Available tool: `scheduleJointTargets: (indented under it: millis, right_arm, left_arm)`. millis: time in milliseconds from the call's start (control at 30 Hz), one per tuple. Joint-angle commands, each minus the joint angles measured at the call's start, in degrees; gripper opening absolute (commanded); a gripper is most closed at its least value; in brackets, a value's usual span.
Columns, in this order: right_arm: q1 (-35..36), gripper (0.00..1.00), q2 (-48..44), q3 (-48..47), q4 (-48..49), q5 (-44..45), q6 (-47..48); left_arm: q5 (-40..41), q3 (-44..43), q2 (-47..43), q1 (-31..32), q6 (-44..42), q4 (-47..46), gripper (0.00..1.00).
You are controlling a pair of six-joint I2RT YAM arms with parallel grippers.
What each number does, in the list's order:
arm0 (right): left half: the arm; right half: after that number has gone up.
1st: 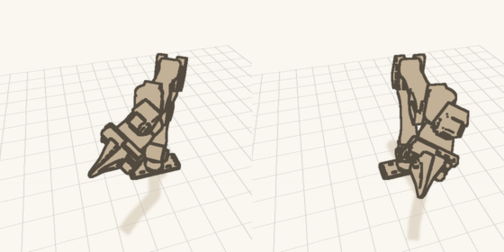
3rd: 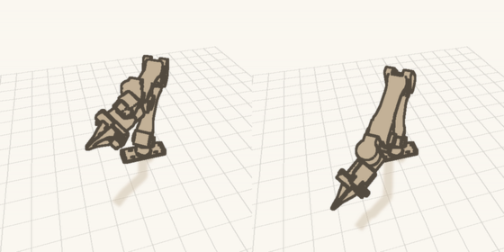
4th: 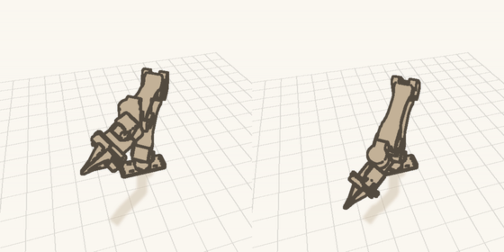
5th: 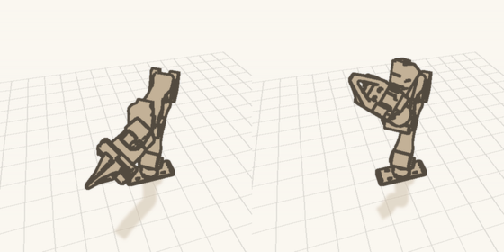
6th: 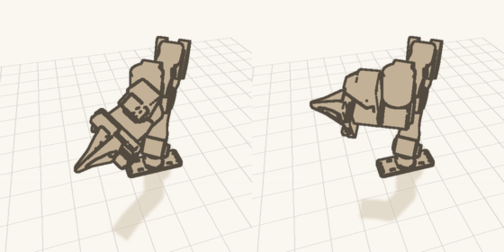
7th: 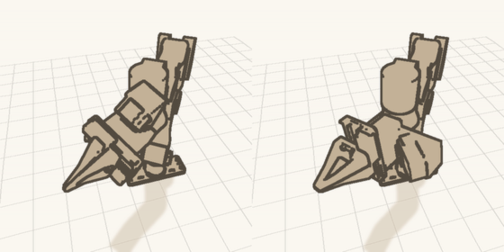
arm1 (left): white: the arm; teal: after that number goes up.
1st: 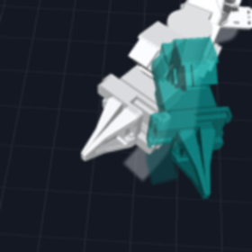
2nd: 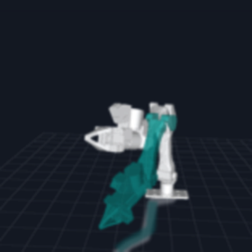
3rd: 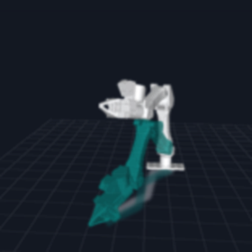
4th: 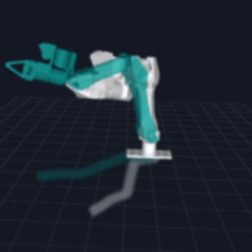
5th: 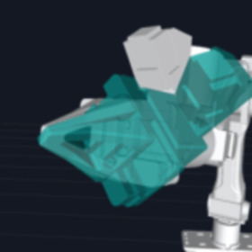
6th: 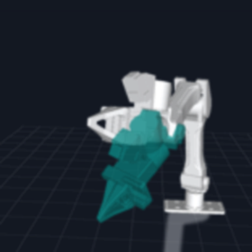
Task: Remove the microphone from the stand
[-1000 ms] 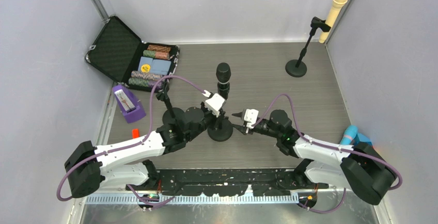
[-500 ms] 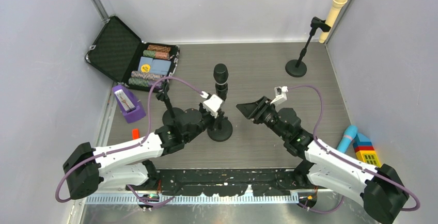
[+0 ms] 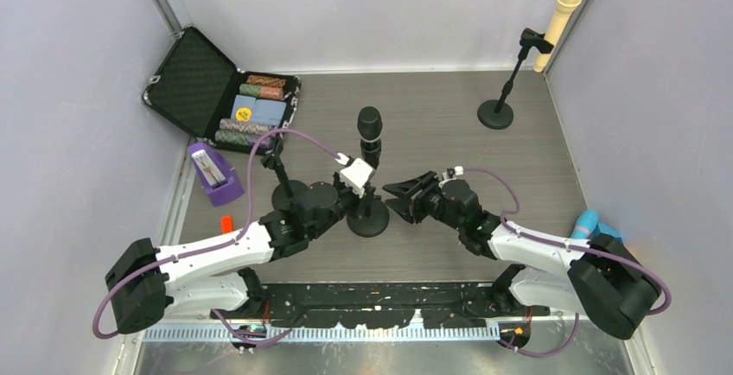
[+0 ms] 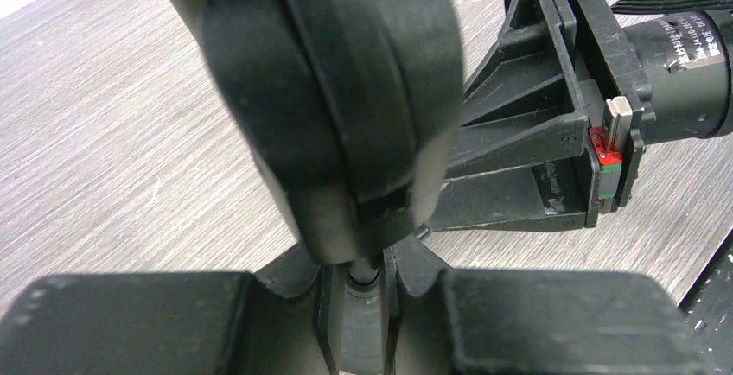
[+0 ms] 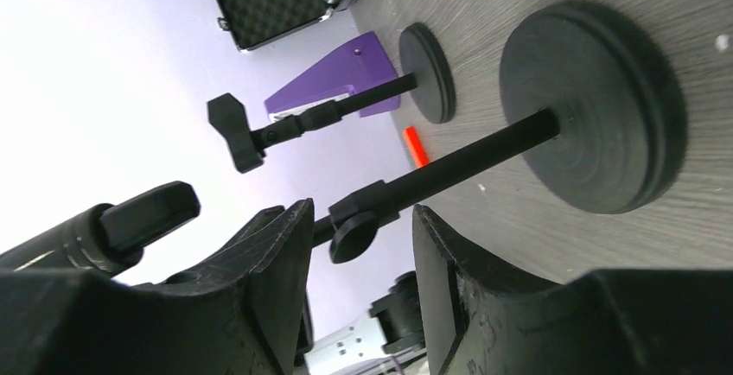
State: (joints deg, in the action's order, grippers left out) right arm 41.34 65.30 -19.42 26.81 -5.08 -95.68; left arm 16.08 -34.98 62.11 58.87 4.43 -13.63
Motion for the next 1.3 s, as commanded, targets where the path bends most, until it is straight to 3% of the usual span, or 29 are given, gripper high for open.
scheduleJointTargets:
  millis: [0, 333, 800, 1267]
  right_arm:
    - [0.0, 0.52, -1.6, -1.6, 3.4, -1.1, -7.1]
    - [0.0, 0.42, -1.4, -3.8, -0.2, -5.2, -10.3]
    - [0.0, 0.39, 2.5, -6.1, 0.4, -9.9, -9.7]
    - [0.0, 0.09, 3.0, -5.9, -0.4, -9.0, -7.1]
  left_arm:
    - [1.6, 0.4, -0.8, 0.2, -2.5, 0.9, 0.00]
    - [1.9, 0.3, -0.8, 0.1, -2.6, 0.9, 0.00]
    - [1.9, 0.3, -1.2, 0.1, -2.7, 1.2, 0.00]
    - [2.2, 0.4, -1.6, 0.2, -3.0, 1.2, 0.00]
